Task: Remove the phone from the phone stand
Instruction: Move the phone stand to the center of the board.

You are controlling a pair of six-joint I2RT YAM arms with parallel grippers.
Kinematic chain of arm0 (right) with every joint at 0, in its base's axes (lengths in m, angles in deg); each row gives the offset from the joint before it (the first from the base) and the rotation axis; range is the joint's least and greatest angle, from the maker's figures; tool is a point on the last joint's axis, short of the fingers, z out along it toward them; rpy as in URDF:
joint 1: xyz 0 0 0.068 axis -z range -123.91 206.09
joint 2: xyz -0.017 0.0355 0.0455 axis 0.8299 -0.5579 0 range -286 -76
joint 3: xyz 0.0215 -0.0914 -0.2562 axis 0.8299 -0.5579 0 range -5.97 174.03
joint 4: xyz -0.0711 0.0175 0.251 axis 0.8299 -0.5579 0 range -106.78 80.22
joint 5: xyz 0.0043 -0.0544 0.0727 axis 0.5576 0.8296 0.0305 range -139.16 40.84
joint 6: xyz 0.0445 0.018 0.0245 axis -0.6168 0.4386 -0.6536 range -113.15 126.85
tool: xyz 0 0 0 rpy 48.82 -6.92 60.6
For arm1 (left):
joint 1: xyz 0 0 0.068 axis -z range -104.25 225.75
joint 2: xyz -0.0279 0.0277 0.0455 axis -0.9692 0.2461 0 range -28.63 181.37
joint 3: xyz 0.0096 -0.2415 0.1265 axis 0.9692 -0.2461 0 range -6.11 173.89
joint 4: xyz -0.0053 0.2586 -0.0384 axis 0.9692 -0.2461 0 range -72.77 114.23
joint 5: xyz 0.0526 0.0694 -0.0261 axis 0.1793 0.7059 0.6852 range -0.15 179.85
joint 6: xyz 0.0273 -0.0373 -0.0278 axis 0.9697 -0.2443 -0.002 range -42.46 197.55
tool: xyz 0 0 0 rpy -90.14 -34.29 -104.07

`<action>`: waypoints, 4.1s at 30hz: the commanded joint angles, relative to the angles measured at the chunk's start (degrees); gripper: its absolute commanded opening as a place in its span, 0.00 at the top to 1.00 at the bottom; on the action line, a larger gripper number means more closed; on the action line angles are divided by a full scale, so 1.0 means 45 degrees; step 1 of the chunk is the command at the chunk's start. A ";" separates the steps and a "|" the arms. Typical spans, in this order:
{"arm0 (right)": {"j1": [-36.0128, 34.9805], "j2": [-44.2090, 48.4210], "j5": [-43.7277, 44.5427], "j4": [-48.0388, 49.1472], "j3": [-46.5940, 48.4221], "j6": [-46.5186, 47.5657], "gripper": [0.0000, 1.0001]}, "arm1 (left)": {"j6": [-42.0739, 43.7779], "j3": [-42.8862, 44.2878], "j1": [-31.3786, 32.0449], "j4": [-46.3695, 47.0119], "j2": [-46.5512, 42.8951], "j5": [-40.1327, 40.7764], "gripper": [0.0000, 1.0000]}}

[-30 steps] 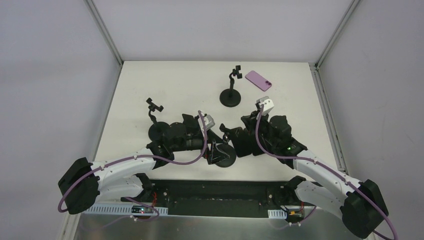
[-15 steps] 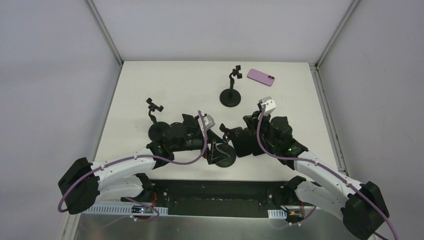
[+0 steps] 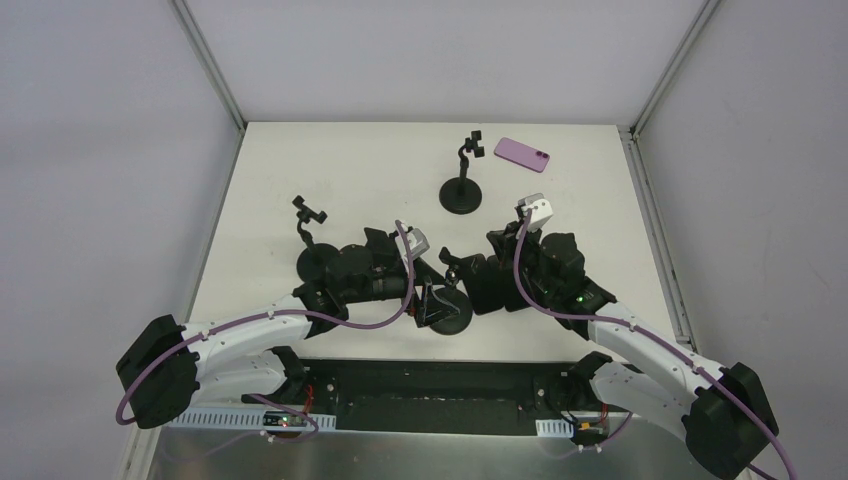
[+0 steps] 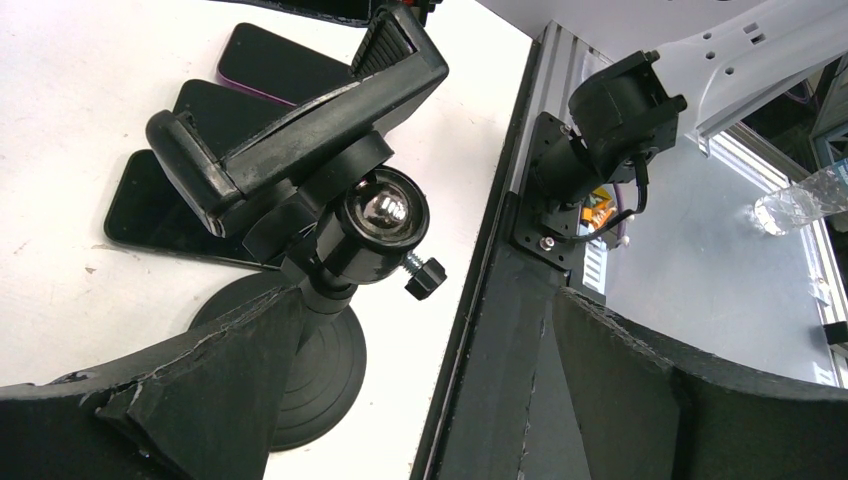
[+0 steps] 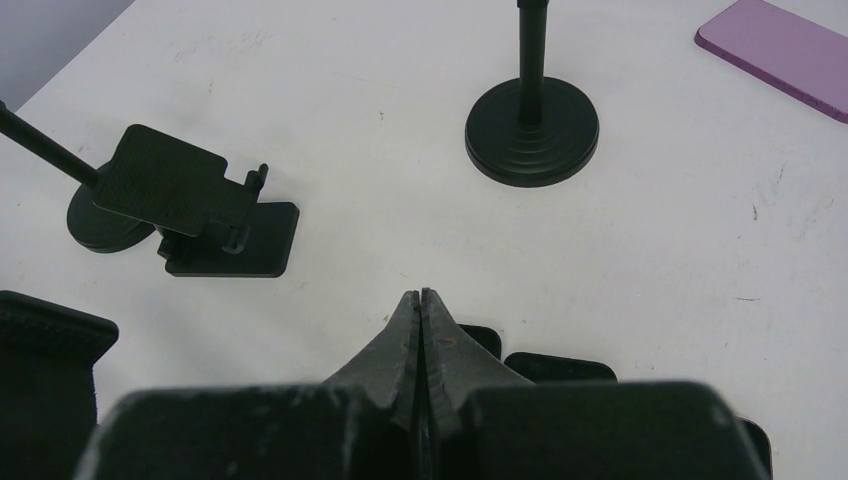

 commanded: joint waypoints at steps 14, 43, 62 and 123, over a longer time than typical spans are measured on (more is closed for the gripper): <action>-0.0006 0.0187 0.1027 -0.0029 0.0101 -0.0344 1.00 | -0.0163 -0.0091 0.0004 0.0200 -0.0287 0.0545 0.01; -0.0007 0.7435 0.2639 -1.0453 0.2242 -0.4721 0.14 | 0.1108 0.1063 0.1226 -0.0774 0.1363 0.4320 0.13; 0.0003 0.8001 0.3151 -1.1006 0.1902 -0.4738 0.15 | 0.2229 0.2150 0.1103 -0.1291 0.3118 0.5792 0.65; 0.3531 0.0353 0.3065 -1.3481 0.7774 -0.6917 0.14 | 0.1772 0.3505 -0.5392 -0.1634 0.3505 0.2607 0.01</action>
